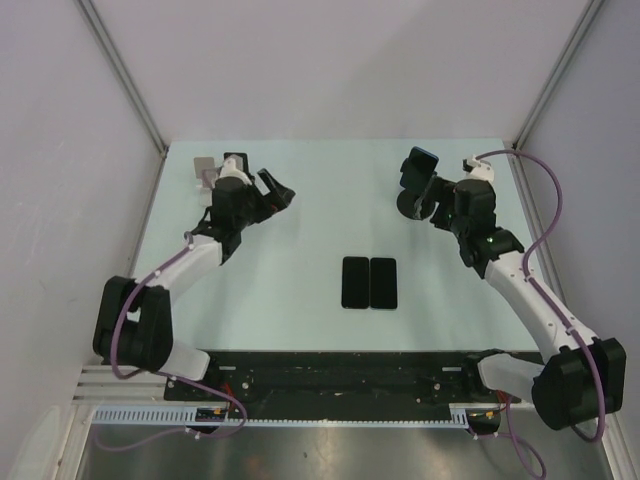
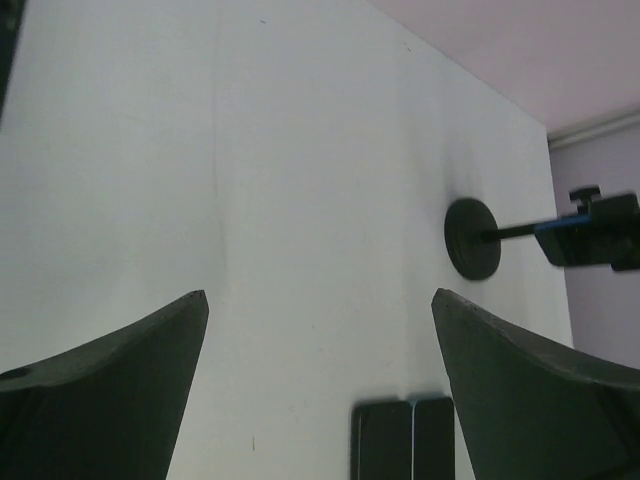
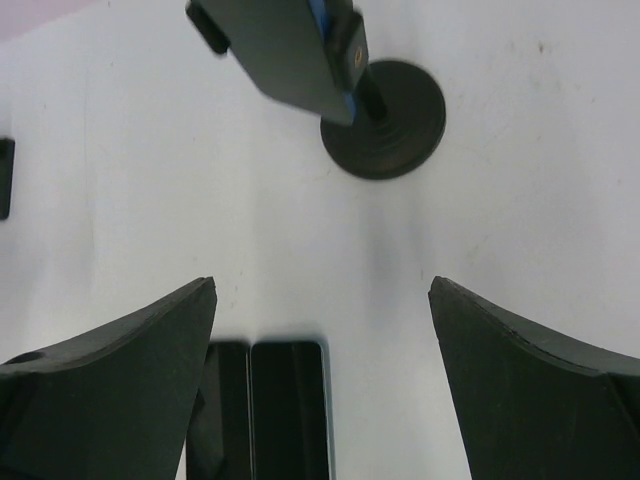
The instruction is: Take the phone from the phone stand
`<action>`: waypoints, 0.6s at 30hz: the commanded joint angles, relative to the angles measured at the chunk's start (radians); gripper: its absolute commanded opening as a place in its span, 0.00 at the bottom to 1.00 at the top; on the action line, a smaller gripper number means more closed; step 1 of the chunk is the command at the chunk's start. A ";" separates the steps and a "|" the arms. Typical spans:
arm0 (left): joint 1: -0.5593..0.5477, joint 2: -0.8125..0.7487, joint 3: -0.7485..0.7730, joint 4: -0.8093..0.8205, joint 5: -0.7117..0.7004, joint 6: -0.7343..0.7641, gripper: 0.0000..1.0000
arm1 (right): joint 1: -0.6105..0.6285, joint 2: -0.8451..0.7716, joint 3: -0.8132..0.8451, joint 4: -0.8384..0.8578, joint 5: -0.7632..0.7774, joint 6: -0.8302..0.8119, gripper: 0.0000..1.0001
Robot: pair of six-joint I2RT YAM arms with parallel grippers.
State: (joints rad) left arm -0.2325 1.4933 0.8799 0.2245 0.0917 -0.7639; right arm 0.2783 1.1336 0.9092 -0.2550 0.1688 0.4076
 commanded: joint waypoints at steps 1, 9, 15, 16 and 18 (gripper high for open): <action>-0.108 -0.117 0.025 -0.216 -0.088 0.259 1.00 | -0.011 0.058 0.095 0.138 0.087 -0.035 0.94; -0.278 -0.199 -0.024 -0.356 -0.161 0.426 1.00 | -0.010 0.245 0.238 0.244 0.233 -0.085 1.00; -0.283 -0.225 -0.053 -0.387 -0.181 0.465 1.00 | 0.030 0.360 0.351 0.322 0.339 -0.116 1.00; -0.283 -0.225 -0.052 -0.389 -0.187 0.466 1.00 | 0.036 0.389 0.364 0.329 0.369 -0.115 1.00; -0.283 -0.219 -0.045 -0.387 -0.193 0.468 1.00 | 0.051 0.414 0.384 0.347 0.397 -0.115 1.00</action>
State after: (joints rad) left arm -0.5163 1.3064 0.8299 -0.1532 -0.0628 -0.3428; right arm 0.3008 1.5036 1.2213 -0.0048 0.4503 0.3153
